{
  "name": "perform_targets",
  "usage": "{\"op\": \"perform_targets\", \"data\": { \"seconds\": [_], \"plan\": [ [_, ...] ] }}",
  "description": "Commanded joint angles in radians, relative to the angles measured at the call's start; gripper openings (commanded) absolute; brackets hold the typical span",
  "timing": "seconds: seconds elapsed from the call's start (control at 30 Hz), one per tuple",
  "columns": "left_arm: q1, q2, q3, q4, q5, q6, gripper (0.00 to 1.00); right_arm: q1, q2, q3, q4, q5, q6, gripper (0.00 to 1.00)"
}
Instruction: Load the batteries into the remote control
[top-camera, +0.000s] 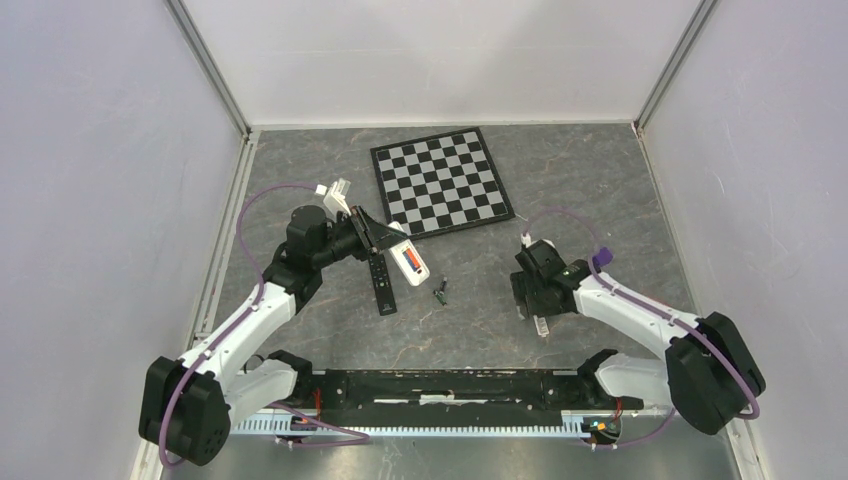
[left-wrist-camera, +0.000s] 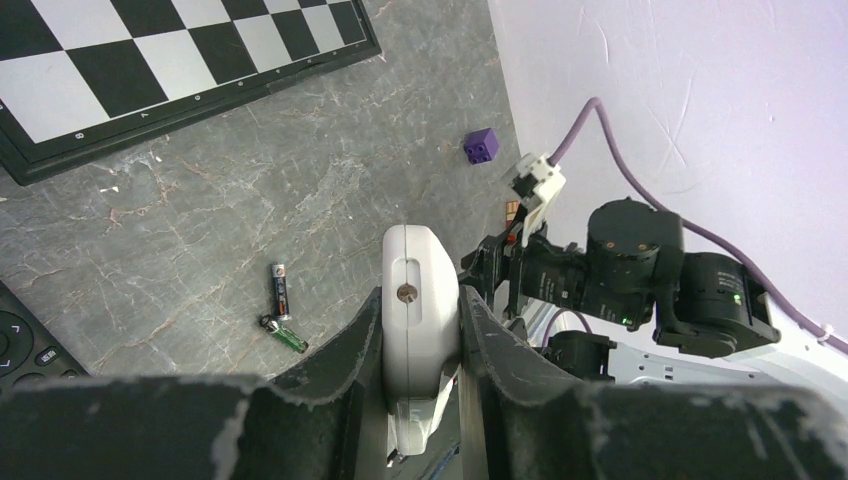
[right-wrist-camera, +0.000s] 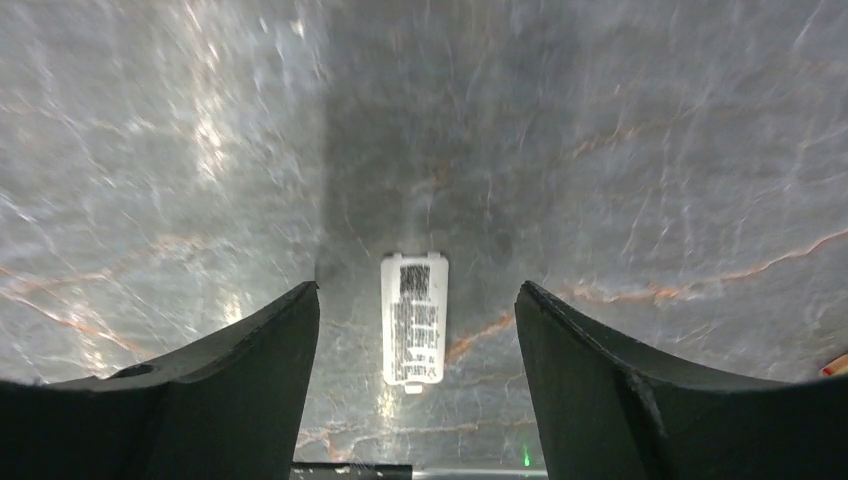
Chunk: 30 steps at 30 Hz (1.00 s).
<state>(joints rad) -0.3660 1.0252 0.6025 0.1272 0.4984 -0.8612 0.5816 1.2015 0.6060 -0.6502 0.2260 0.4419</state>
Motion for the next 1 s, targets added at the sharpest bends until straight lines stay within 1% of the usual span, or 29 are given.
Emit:
{"op": "perform_targets", "data": {
  "seconds": [0.0, 0.23, 0.3, 0.47, 0.6, 0.7, 0.83, 0.97],
  "plan": [
    [0.006, -0.025, 0.016, 0.020, -0.006, 0.045, 0.02, 0.001, -0.035, -0.040, -0.053, -0.068, 0.041, 0.75],
    [0.007, -0.030, 0.015, 0.014, -0.006, 0.047, 0.02, 0.000, -0.041, -0.082, -0.061, -0.116, 0.065, 0.65],
    [0.006, -0.030, 0.017, 0.014, -0.006, 0.047, 0.02, -0.004, -0.037, -0.087, -0.061, -0.125, 0.069, 0.58],
    [0.007, -0.031, 0.017, 0.014, -0.004, 0.043, 0.02, -0.011, -0.038, -0.083, -0.059, -0.131, 0.074, 0.38],
    [0.006, -0.022, 0.019, 0.021, 0.000, 0.041, 0.02, -0.010, -0.031, -0.047, -0.012, -0.130, 0.042, 0.28],
    [0.006, -0.014, 0.015, 0.033, 0.002, 0.035, 0.02, 0.014, -0.018, 0.027, 0.080, -0.130, -0.005, 0.27],
    [0.006, -0.006, 0.016, 0.038, 0.000, 0.030, 0.02, 0.063, 0.073, 0.147, 0.168, -0.110, -0.058, 0.26],
    [0.007, -0.016, 0.016, 0.027, -0.007, 0.033, 0.02, 0.075, 0.147, 0.188, 0.244, -0.109, -0.119, 0.27]
  ]
}}
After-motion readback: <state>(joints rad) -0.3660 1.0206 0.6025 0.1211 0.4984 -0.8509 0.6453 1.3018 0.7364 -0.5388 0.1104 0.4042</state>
